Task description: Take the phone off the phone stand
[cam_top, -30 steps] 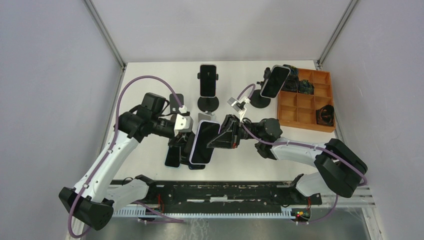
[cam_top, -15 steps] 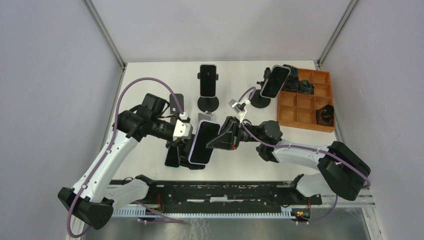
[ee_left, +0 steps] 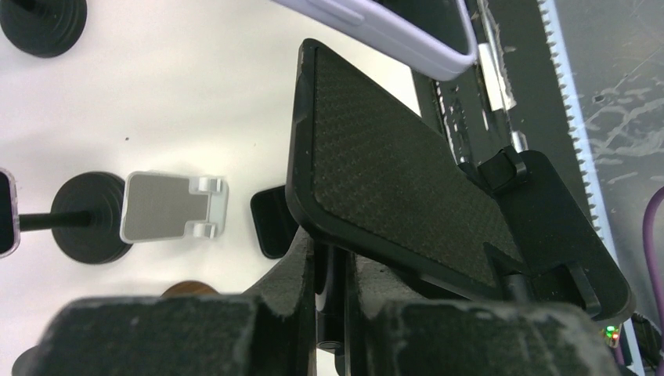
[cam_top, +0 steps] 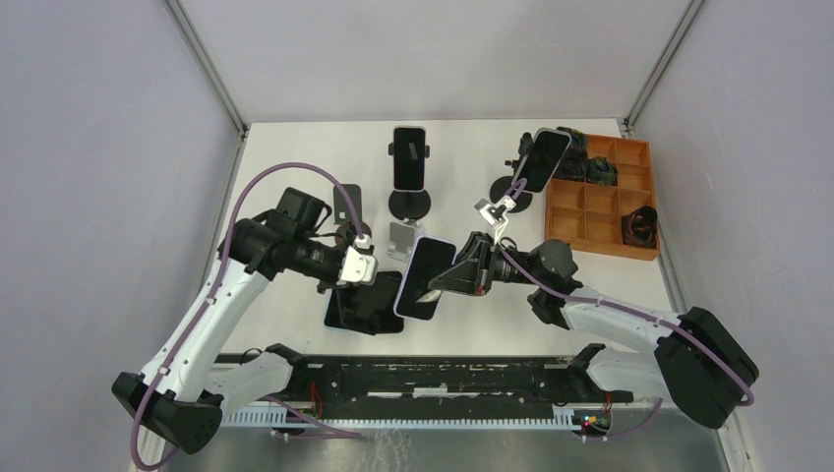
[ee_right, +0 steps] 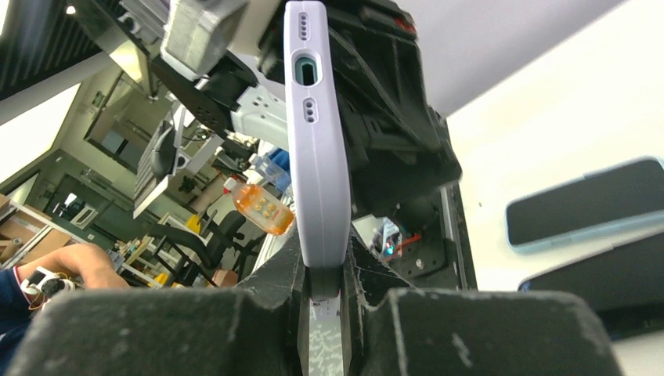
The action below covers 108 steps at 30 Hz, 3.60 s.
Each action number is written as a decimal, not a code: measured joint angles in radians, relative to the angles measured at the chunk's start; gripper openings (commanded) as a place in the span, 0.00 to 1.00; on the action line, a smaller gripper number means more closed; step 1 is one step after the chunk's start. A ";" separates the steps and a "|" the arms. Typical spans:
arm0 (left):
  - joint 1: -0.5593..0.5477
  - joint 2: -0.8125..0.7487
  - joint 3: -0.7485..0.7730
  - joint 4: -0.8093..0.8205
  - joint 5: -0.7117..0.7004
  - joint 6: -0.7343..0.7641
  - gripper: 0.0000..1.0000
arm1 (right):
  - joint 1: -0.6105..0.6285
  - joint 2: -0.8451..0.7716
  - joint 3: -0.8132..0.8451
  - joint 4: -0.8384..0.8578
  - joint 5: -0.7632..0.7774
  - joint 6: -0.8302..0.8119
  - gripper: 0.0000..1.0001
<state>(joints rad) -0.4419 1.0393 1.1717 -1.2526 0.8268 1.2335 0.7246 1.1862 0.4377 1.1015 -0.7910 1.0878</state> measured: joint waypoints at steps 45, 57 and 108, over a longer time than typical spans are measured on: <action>0.000 -0.005 0.000 0.113 0.002 -0.090 0.02 | -0.089 0.109 0.061 -0.977 0.520 -0.507 0.98; 0.000 -0.003 0.000 0.159 0.024 -0.130 0.02 | 0.016 -0.158 0.174 -0.695 0.264 -0.409 0.91; 0.003 0.005 0.064 0.213 -0.244 -0.430 1.00 | -0.123 0.212 0.356 -1.100 0.311 -0.990 0.00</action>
<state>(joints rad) -0.4389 1.0443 1.2354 -1.0393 0.5827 0.8040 0.6014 1.3987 0.7937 0.0013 -0.4805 0.0982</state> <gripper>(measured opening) 0.996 0.025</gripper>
